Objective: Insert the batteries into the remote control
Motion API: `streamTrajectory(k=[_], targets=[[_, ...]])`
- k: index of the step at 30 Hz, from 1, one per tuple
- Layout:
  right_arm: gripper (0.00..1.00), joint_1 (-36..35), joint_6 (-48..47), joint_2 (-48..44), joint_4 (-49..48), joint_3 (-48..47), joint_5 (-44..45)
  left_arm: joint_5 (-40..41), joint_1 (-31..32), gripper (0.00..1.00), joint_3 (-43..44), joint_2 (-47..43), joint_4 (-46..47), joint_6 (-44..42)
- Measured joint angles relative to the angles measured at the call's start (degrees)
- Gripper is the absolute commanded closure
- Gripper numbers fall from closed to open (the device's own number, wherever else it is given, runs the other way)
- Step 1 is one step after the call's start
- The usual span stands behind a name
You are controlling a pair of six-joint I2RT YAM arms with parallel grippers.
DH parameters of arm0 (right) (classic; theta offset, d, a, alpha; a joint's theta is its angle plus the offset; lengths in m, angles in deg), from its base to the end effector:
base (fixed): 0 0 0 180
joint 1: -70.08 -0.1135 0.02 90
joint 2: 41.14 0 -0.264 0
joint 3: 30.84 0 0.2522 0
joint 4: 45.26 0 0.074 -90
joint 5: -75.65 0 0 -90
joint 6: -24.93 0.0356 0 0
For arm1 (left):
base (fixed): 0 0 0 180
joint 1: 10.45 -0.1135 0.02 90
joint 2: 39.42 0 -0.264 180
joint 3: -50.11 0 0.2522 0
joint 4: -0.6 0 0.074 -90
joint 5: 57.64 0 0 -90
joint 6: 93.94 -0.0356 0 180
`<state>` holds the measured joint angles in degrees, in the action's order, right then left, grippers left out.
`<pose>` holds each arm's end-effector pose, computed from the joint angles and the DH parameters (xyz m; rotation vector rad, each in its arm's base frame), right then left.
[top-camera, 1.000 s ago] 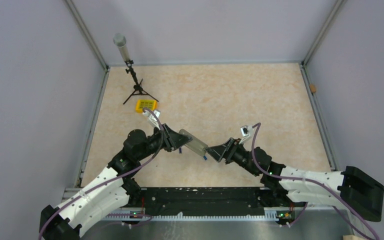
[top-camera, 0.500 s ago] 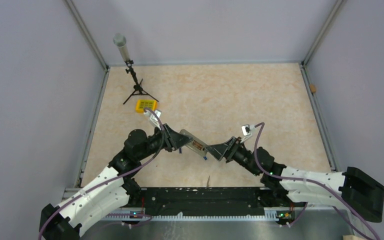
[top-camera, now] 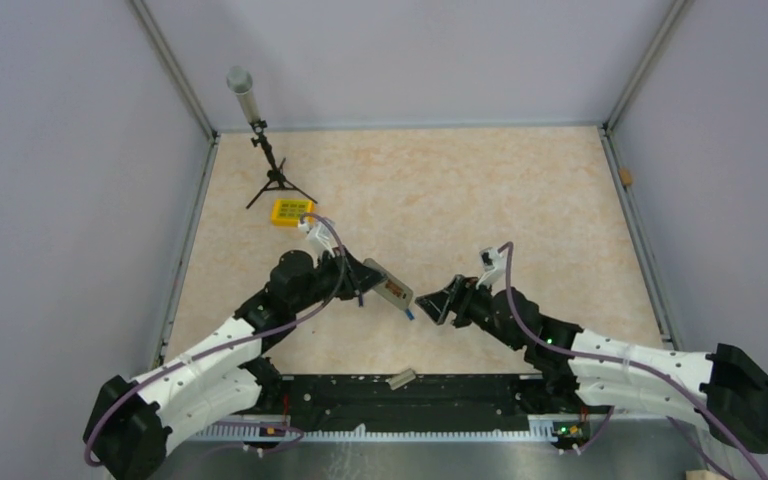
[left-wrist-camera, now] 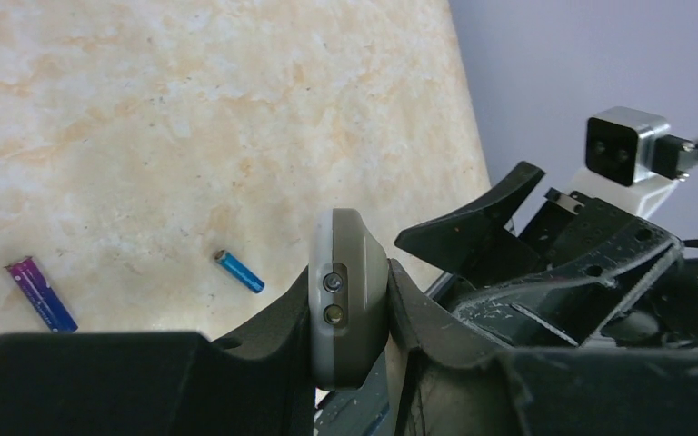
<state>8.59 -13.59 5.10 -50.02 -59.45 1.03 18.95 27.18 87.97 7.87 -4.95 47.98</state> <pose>0.0958 0.1566 0.2037 0.0387 1.9456 1.1419 0.1491 -0.1254 0.2381 -0.0706 2.0340 -1.2650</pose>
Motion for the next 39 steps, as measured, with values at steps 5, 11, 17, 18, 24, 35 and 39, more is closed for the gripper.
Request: streamTrajectory(k=[5,11,17,18,24,35,39], targets=[[0.27,0.0,-3.8,-0.1,9.6,-2.4,0.9,0.7,0.0,0.95,-0.6,4.8,2.1,-0.2],[0.29,0.0,-9.0,3.4,21.0,-7.3,2.0,0.8,-1.0,0.85,-1.9,9.6,4.7,-0.2],[0.3,0.0,-13.5,9.1,26.3,-13.0,2.9,0.9,-1.7,0.75,-4.4,11.1,7.0,0.9],[0.3,0.0,-14.1,9.9,26.9,-13.6,3.0,0.9,-1.7,0.75,-5.0,10.7,6.8,1.1],[0.3,0.0,-16.6,14.4,28.4,-16.1,3.2,0.9,-1.7,0.68,-10.3,3.1,5.1,4.4],[0.3,0.0,-17.5,17.6,27.6,-16.1,1.7,0.8,-1.7,0.4,-21.9,0.5,7.6,12.0],[0.3,0.0,-17.8,18.5,27.1,-16.1,0.8,0.2,-1.8,0.21,-22.3,2.8,11.1,13.7]])
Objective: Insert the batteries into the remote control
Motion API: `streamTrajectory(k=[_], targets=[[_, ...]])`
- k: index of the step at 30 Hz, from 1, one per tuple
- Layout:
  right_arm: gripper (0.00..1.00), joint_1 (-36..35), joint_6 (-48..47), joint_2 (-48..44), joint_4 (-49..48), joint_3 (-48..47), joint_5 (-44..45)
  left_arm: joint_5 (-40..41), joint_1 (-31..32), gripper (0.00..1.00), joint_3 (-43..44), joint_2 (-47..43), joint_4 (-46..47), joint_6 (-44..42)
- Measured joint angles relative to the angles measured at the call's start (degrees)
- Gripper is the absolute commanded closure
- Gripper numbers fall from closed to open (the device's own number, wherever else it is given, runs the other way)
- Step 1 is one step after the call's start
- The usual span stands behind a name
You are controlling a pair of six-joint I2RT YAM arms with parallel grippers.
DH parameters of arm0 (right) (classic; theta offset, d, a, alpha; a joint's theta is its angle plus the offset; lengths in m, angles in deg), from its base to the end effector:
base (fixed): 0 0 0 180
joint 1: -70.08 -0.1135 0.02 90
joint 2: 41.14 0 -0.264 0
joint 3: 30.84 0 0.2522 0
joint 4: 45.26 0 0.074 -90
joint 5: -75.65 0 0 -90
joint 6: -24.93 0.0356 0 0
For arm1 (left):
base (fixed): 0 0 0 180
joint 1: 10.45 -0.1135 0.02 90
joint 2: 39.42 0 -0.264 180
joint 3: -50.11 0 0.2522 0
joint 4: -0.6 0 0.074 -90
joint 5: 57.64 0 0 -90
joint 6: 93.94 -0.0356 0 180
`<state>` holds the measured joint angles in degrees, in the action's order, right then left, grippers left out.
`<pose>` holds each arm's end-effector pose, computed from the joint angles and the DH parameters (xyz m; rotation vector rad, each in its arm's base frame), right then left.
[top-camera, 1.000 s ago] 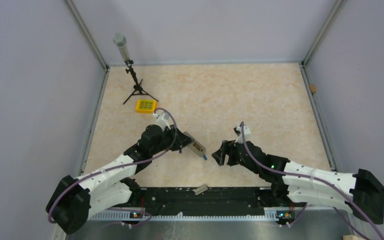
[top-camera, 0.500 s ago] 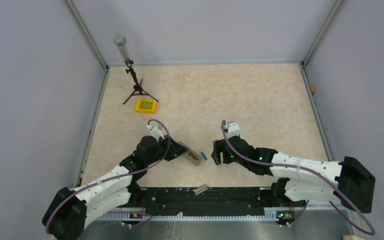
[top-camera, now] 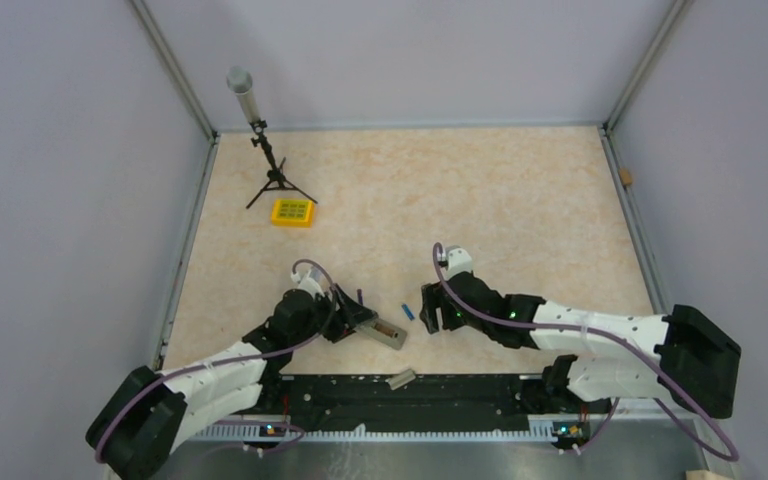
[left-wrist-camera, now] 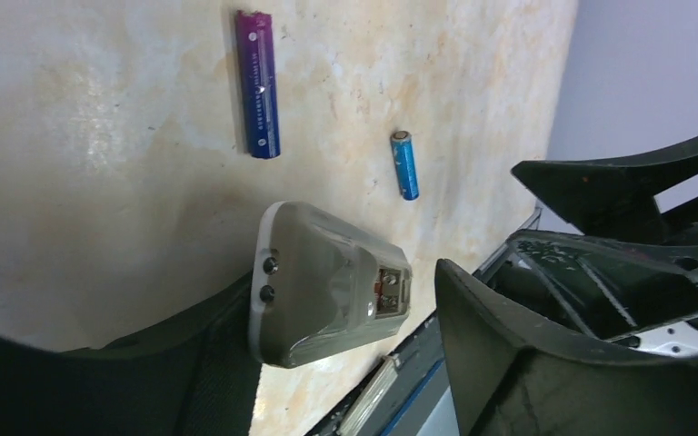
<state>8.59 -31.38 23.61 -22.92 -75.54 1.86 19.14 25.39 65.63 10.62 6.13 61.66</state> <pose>0.1157 0.1923 0.1929 -0.4176 2.2967 0.5351 0.1195 -0.0964 0.1203 -0.4464 2.3019 -1.2385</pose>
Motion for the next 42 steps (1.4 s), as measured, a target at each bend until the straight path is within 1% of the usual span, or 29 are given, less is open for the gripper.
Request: streamTrajectory(k=[2,3,6,9,13,18,22,25,28,32,37,39,42], targets=[[0.3,0.0,-0.3,1.0,-0.1,-0.4,-0.2,-0.7,0.0,0.03,0.0,0.4,1.6,1.0],[0.3,0.0,-0.4,1.4,-0.1,-0.6,-0.3,-0.7,0.0,0.02,0.1,0.3,1.9,0.7],[0.3,0.0,-1.2,2.8,-0.6,-1.6,-0.8,-0.8,0.1,0.01,0.2,-1.3,1.4,1.2],[0.3,0.0,-2.1,5.4,-0.8,-3.1,-1.1,-0.2,0.7,0.01,0.4,-5.0,-3.1,1.2],[0.32,0.0,-3.2,9.8,-1.3,-5.6,-1.6,2.2,2.3,0.01,1.3,-13.0,-14.1,1.4],[0.4,0.0,-4.8,15.0,-1.8,-8.7,-2.9,5.4,3.3,0.01,2.8,-23.8,-29.5,1.8],[0.48,0.0,-5.7,19.4,-2.2,-11.3,-4.2,7.2,3.3,0.01,4.6,-28.7,-38.8,1.6],[0.54,0.0,-6.4,22.4,-2.4,-13.1,-5.0,8.2,3.3,0.01,6.4,-29.0,-43.3,0.6],[0.58,0.0,-7.1,24.4,-2.3,-14.1,-5.4,9.3,3.3,0.01,8.0,-27.7,-45.8,-1.2],[0.65,0.0,-7.6,26.8,-1.7,-15.5,-5.3,10.7,3.3,0.01,9.7,-24.5,-46.4,-3.7],[0.7,0.0,-8.2,27.9,-0.7,-16.2,-5.1,12.6,3.3,0.01,10.8,-20.9,-44.9,-6.6],[0.79,-0.3,-8.5,28.3,-0.4,-16.5,-4.7,13.3,3.3,0.01,11.1,-19.6,-44.2,-7.6],[0.94,-1.1,-9.2,28.8,0.1,-17.1,-3.8,14.3,3.3,0.01,11.3,-17.6,-42.2,-8.9]])
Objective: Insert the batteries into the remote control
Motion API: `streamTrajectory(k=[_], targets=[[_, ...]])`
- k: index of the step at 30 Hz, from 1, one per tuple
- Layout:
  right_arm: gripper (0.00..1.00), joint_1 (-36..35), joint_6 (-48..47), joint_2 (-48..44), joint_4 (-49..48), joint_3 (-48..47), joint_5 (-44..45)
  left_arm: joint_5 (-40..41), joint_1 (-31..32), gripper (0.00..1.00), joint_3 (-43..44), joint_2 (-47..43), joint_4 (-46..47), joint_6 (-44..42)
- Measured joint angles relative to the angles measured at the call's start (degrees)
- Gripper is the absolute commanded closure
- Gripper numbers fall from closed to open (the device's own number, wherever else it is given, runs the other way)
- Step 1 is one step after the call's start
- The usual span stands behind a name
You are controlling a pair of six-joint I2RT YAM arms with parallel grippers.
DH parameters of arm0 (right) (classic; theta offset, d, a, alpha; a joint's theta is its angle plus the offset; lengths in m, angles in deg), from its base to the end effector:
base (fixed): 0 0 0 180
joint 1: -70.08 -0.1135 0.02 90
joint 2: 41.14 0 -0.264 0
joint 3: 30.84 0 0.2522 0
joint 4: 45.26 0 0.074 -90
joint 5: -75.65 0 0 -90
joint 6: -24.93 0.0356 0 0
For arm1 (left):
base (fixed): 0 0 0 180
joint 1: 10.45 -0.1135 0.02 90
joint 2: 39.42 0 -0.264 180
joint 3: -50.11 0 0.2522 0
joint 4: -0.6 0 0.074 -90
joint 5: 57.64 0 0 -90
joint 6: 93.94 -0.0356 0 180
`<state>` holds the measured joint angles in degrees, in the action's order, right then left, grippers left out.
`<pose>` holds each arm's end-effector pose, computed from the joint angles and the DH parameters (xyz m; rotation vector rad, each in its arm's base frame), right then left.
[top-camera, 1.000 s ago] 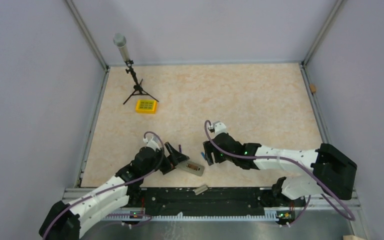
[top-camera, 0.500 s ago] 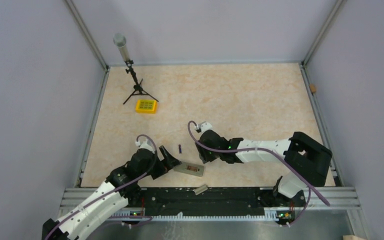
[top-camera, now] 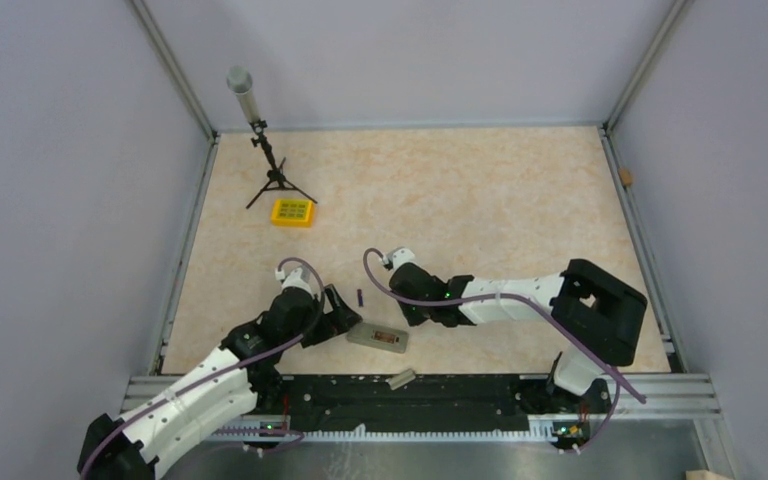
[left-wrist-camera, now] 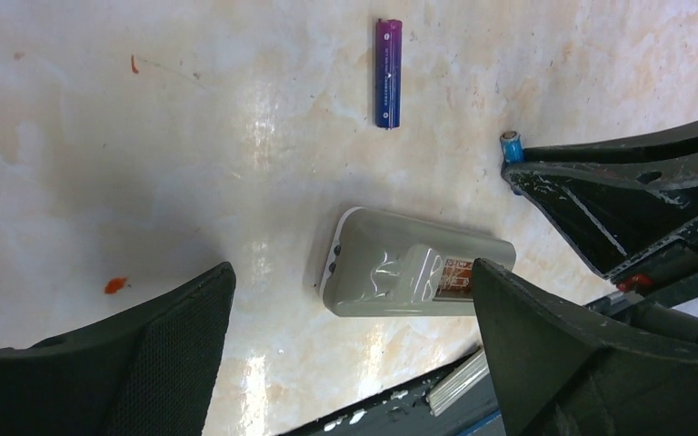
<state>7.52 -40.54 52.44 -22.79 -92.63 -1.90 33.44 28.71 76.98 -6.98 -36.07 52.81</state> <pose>0.1517 0.2755 0.1558 -0.7377 2.4126 0.3607 0.1007 -0.0812 0.1570 -0.3854 2.4243 -0.7916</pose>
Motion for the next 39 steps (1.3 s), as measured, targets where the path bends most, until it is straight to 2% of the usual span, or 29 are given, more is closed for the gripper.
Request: streamTrajectory(k=[1,10,16,27,33,39], targets=[[1.0,-0.3,-0.3,0.2,0.1,-0.2,0.2,0.2,0.0,0.01,0.0,0.6,0.6,-0.3],[1.0,-1.5,-2.5,-0.1,0.8,-0.3,1.3,1.6,0.0,0.01,0.4,4.5,4.9,-2.3],[1.0,-1.6,-6.8,-5.3,4.1,1.2,-0.3,0.5,0.0,0.01,0.4,6.9,8.3,-3.7],[1.0,-1.7,-20.3,-18.1,8.0,1.2,-11.9,-9.4,0.0,0.01,0.3,15.1,18.6,-5.6],[1.0,-1.8,-26.0,-18.6,13.5,1.1,-14.8,-14.0,0.3,0.01,-1.5,18.4,26.9,-3.9],[1.0,-1.8,-30.3,-20.1,16.8,1.1,-16.2,-15.9,4.1,0.01,-2.3,22.1,33.2,-1.2]])
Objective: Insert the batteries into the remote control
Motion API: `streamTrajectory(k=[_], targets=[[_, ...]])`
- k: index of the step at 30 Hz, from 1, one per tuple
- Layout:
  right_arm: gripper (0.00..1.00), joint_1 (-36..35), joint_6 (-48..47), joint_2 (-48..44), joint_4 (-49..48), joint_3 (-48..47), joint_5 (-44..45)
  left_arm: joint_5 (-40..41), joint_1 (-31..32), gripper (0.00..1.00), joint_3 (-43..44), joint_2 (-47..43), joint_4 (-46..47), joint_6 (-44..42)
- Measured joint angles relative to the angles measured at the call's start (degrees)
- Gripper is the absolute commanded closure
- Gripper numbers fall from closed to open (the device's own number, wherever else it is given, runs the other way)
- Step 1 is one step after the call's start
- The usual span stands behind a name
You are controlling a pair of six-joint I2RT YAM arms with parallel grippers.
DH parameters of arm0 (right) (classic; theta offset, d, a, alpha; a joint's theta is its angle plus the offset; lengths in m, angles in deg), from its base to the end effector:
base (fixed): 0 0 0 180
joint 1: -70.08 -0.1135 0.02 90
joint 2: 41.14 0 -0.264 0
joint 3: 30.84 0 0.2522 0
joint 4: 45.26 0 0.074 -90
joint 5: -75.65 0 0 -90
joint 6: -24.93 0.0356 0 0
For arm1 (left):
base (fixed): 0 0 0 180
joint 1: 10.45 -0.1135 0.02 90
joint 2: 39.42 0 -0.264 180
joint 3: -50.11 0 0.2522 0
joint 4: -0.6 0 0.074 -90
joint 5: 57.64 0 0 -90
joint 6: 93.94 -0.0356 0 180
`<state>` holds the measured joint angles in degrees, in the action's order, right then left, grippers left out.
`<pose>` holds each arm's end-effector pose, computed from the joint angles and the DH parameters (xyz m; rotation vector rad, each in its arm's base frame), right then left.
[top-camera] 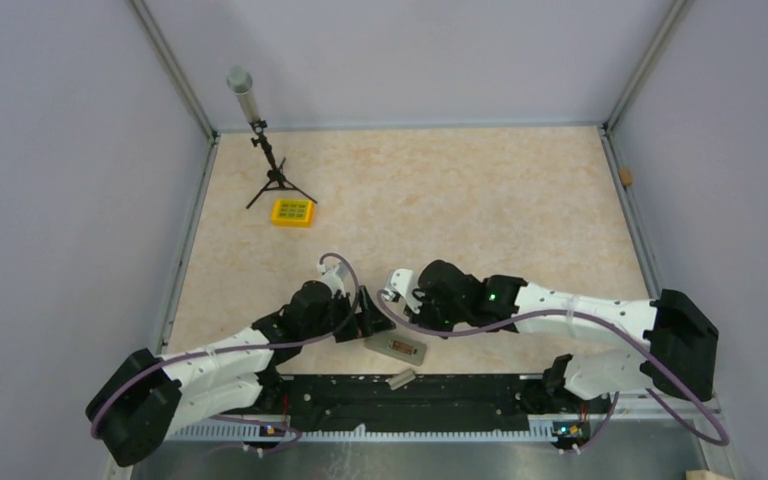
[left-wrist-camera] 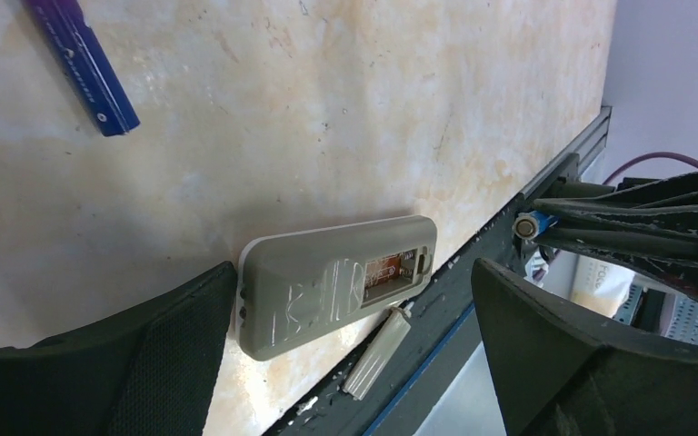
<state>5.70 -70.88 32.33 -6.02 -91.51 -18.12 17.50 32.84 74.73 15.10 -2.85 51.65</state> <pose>0.1095 0.2338 0.2244 -1.4892 2.0692 0.5020 0.1218 -0.1273 0.1432 -0.0899 2.4191 -1.1936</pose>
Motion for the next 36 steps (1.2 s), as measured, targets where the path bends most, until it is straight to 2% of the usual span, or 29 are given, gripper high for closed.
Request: streamTrajectory(k=[11,19,27,36], targets=[[1.0,-2.4,-1.7,-1.1,0.6,0.0,-3.2,-0.8,1.2,0.01,-3.1,-5.6,-0.7,3.3],[1.0,-4.1,-1.4,3.0,0.3,0.0,-4.2,-1.0,2.4,0.01,-4.6,-8.4,-1.2,5.6],[1.0,-4.2,-0.6,6.9,-0.7,0.0,-4.3,1.1,2.6,0.01,-4.8,-15.6,-8.5,5.7],[1.0,-4.2,-0.2,10.1,-2.4,-0.6,-5.4,8.7,2.6,0.01,-4.6,-23.1,-18.1,4.9]])
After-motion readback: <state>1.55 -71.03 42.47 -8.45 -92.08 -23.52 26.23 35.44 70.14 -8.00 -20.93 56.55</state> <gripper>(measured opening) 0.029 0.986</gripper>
